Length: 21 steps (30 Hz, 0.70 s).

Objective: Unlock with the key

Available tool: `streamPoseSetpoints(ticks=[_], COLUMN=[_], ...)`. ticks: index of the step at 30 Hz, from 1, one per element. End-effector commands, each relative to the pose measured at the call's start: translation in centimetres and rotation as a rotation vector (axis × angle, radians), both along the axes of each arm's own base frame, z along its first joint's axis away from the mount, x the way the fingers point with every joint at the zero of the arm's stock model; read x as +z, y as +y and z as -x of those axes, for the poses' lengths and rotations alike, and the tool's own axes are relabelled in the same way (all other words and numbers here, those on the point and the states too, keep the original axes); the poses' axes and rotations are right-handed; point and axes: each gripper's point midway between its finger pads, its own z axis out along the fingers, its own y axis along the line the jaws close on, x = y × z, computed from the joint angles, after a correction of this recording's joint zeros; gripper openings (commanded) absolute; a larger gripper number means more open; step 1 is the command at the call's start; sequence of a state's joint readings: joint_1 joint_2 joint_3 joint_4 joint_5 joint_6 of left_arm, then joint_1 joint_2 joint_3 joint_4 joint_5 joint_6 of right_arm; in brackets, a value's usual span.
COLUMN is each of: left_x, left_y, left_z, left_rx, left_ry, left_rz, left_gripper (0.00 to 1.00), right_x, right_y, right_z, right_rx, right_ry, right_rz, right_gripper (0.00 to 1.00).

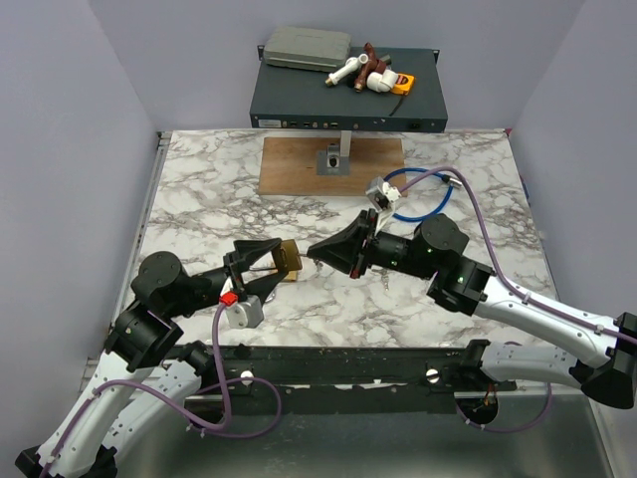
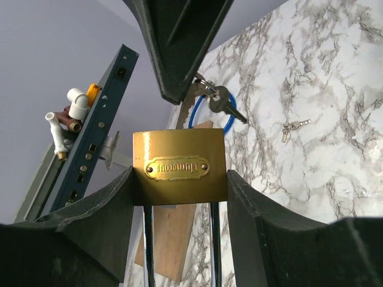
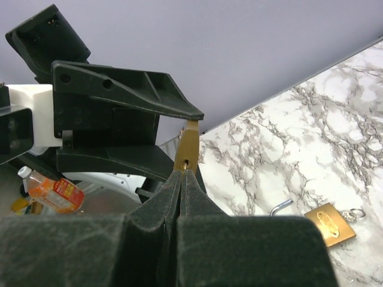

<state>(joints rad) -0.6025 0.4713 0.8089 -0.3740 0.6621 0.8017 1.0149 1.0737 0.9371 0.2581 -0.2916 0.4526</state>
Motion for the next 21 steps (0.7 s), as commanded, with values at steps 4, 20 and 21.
streamPoseSetpoints(ticks=[4, 20, 21], left_x=[4.4, 1.9, 2.1], left_y=[-0.1, -0.2, -0.2], left_z=[0.8, 1.8, 1.7], left_rx=[-0.036, -0.108, -0.097], left_ry=[-0.159, -0.219, -0.217], left_rz=[0.091, -0.038, -0.031], left_gripper=[0.00, 0.00, 0.00], right_x=[-0.7, -0.3, -0.4], right_y=[0.2, 0.2, 0.3], right_z=[0.8, 1.3, 1.3], right_rx=[0.023, 0.051, 0.053], right_ry=[0.017, 0.009, 0.012], right_rz=[0.001, 0.020, 0.021], right_gripper=[0.01, 0.01, 0.01])
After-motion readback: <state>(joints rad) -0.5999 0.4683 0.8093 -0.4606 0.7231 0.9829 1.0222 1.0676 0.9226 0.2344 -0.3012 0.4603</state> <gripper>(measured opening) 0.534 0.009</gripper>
